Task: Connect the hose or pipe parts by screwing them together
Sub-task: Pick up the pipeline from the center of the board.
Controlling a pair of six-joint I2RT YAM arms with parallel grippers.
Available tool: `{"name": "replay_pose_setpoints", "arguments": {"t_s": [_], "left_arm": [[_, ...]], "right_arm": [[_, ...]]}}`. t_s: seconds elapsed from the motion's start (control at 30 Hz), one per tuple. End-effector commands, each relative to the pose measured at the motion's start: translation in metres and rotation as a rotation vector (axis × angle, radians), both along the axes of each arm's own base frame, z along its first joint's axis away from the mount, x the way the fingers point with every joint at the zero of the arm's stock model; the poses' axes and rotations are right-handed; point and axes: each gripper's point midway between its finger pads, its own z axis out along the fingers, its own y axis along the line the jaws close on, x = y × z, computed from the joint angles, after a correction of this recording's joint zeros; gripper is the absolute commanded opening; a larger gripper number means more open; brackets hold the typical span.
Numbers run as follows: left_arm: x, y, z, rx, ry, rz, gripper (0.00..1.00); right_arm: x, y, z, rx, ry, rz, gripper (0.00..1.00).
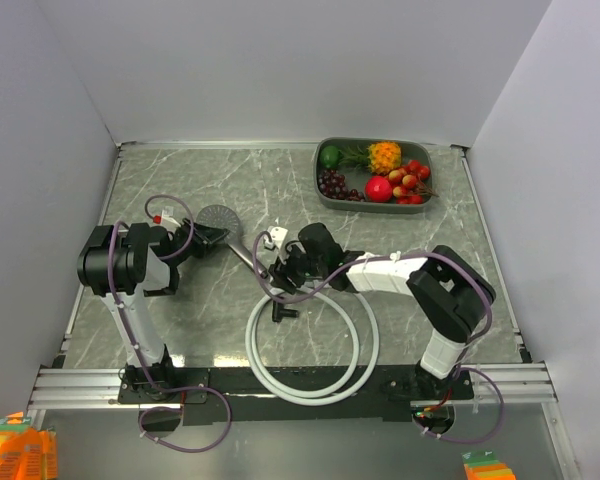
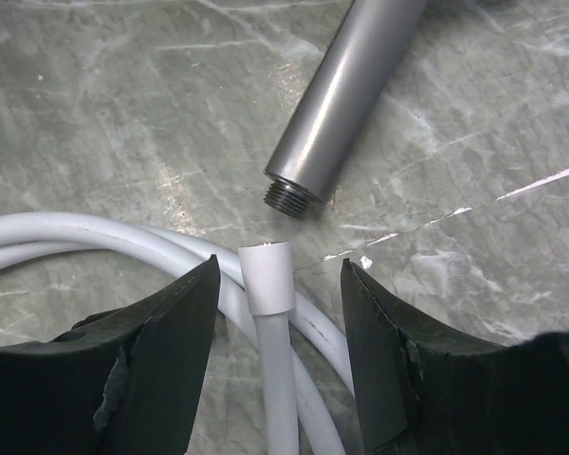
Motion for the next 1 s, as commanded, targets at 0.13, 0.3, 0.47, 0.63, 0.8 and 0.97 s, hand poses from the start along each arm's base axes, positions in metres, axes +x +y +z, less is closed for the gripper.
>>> {"name": "replay_pose_setpoints", "arguments": {"t_s": [0.13,0.3,0.47,0.63,0.8,0.97], "left_arm": [[0.005,-0.005,0.037,-0.017,-0.137,-0.031,0.01],[0.005,-0.005,0.037,-0.017,-0.14,-0.035,0.01],[0.004,-0.005,0.04,-0.013,-0.15,-0.037,0.01],[0.003,-0.007,0.047,-0.012,-0.171,-0.043,0.01],[0.001,-0.01,0.055,-0.008,-0.198,-0.047,0.01],[0.0,-0.012,0.059,-0.021,-0.208,-0.048,0.01]], "right_arm": [[0.003,0.009,-0.003,-0.005,0.001,0.032,0.64],[0.003,0.008,-0.004,-0.01,-0.005,0.031,0.71],[0.004,0.007,-0.005,0.001,0.0,0.022,0.61],[0.005,0.014,-0.004,0.03,0.005,0.032,0.36],[0.008,0.019,-0.004,0.062,0.012,0.006,0.31],[0.012,0.018,-0.002,0.087,-0.01,-0.056,0.24]]}}
